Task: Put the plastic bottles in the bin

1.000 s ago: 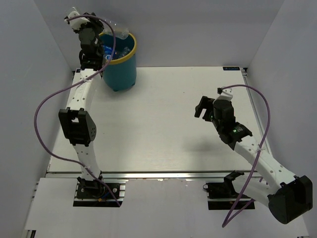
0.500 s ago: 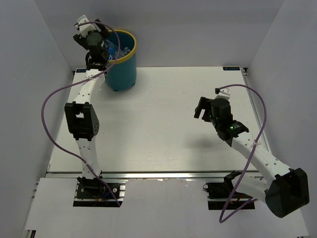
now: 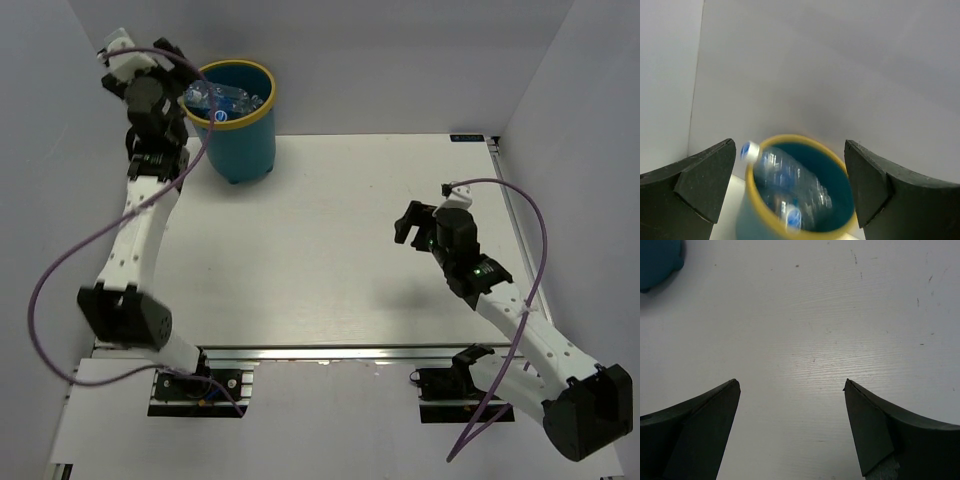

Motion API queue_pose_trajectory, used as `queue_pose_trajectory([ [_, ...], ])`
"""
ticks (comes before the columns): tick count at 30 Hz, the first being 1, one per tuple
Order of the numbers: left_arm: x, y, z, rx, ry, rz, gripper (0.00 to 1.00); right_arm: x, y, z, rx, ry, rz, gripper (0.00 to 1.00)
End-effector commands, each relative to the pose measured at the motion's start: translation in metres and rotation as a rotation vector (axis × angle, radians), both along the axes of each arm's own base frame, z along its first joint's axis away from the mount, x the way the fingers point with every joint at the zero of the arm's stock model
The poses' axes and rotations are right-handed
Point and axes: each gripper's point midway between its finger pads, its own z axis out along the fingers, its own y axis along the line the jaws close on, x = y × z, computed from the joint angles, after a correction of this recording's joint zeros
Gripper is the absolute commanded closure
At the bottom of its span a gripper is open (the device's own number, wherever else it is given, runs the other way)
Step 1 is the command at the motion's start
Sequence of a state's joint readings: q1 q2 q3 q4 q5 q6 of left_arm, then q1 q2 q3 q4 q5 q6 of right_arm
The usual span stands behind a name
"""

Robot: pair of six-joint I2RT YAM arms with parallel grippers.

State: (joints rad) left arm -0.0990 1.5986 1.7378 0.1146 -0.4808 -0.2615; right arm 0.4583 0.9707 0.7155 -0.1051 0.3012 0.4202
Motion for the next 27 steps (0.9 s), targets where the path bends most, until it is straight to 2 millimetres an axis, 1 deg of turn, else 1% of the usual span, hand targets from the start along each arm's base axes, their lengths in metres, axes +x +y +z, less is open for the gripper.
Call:
queue_pose_trajectory([
  [1, -0.064, -0.013, -0.03, -0.077, 0.053, -0.114, 0.02, 0.0, -0.007, 0.006, 0.057, -0.059, -0.054, 0.11],
  [2, -0.074, -0.015, -0.051, -0.112, 0.076, -0.127, 0.02, -0.001, -0.008, 0.005, 0.068, -0.063, -0.067, 0.11],
  [3, -0.08, -0.017, -0.122, -0.155, 0.193, -0.133, 0.02, -0.001, -0.011, 0.003, 0.075, -0.061, -0.086, 0.11],
  [4, -0.102, -0.022, -0.121, -0.233, 0.119, -0.175, 0.02, -0.004, -0.013, -0.005, 0.091, -0.048, -0.105, 0.11],
  [5, -0.11, -0.026, -0.146, -0.259, 0.134, -0.199, 0.02, -0.005, -0.014, -0.008, 0.096, -0.044, -0.109, 0.11],
  [6, -0.124, -0.027, -0.192, -0.336, 0.144, -0.202, 0.02, -0.008, -0.016, -0.018, 0.098, -0.027, -0.121, 0.11],
  [8, -0.134, -0.031, -0.227, -0.384, 0.139, -0.23, 0.02, -0.01, -0.021, -0.026, 0.095, -0.017, -0.153, 0.11],
  [9, -0.137, -0.032, -0.239, -0.391, 0.15, -0.233, 0.02, -0.01, -0.031, -0.029, 0.086, -0.018, -0.211, 0.11],
  [10, -0.139, -0.032, -0.252, -0.389, 0.196, -0.225, 0.02, -0.011, -0.037, -0.032, 0.085, -0.016, -0.246, 0.11],
  [11, -0.137, -0.028, -0.258, -0.377, 0.235, -0.197, 0.02, -0.014, -0.042, -0.039, 0.073, -0.004, -0.267, 0.11],
  [12, -0.136, -0.025, -0.26, -0.363, 0.272, -0.172, 0.02, -0.016, -0.046, -0.041, 0.064, -0.004, -0.277, 0.11],
  [13, -0.137, -0.02, -0.27, -0.336, 0.344, -0.138, 0.02, -0.017, -0.046, -0.04, 0.068, -0.012, -0.276, 0.11],
  [14, -0.131, -0.016, -0.263, -0.328, 0.349, -0.112, 0.02, -0.02, -0.047, -0.047, 0.064, -0.004, -0.272, 0.11],
  [17, -0.13, -0.014, -0.268, -0.311, 0.368, -0.098, 0.02, -0.021, -0.043, -0.05, 0.119, -0.026, -0.263, 0.11],
  [19, -0.129, -0.016, -0.269, -0.315, 0.358, -0.109, 0.02, -0.019, -0.04, -0.044, 0.146, -0.055, -0.254, 0.11],
  [22, -0.131, -0.011, -0.27, -0.316, 0.354, -0.082, 0.02, -0.017, -0.038, -0.04, 0.134, -0.072, -0.233, 0.11],
  [27, -0.135, -0.007, -0.271, -0.325, 0.34, -0.059, 0.02, -0.016, -0.034, -0.042, 0.12, -0.062, -0.206, 0.1],
])
